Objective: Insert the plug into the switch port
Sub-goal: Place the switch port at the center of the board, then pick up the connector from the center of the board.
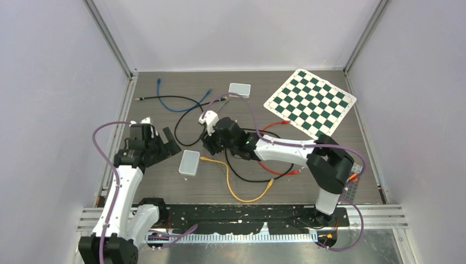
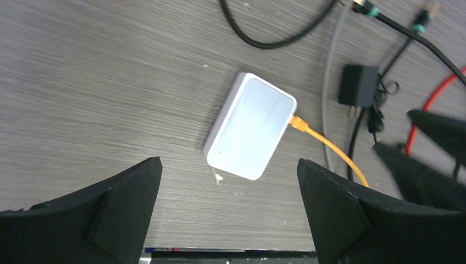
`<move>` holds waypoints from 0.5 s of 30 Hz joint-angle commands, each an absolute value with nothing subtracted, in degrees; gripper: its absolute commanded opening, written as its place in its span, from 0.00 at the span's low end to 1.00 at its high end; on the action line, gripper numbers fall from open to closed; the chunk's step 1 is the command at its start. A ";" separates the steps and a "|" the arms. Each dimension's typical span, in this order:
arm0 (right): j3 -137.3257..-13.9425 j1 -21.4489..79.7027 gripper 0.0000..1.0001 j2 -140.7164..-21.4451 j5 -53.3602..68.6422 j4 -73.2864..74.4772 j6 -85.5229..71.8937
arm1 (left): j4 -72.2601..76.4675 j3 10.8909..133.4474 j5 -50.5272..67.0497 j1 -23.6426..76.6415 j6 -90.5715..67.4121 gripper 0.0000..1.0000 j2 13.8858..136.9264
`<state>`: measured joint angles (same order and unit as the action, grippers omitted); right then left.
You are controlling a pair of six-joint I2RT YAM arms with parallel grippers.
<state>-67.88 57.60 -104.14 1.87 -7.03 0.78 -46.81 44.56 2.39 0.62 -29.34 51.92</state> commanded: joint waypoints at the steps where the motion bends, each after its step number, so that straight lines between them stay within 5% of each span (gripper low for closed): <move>1: -68.62 54.51 0.50 -97.25 -10.45 1.71 -15.43 | -40.02 39.42 13.56 0.26 -26.31 0.98 45.16; 15: -76.49 43.32 0.45 -106.85 -18.39 13.78 -39.00 | -38.41 38.12 17.91 2.41 -27.04 0.97 43.02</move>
<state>-70.85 43.09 -103.98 -13.93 11.86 -29.87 -41.65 38.54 15.75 1.83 -27.66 44.49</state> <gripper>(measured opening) 0.451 0.969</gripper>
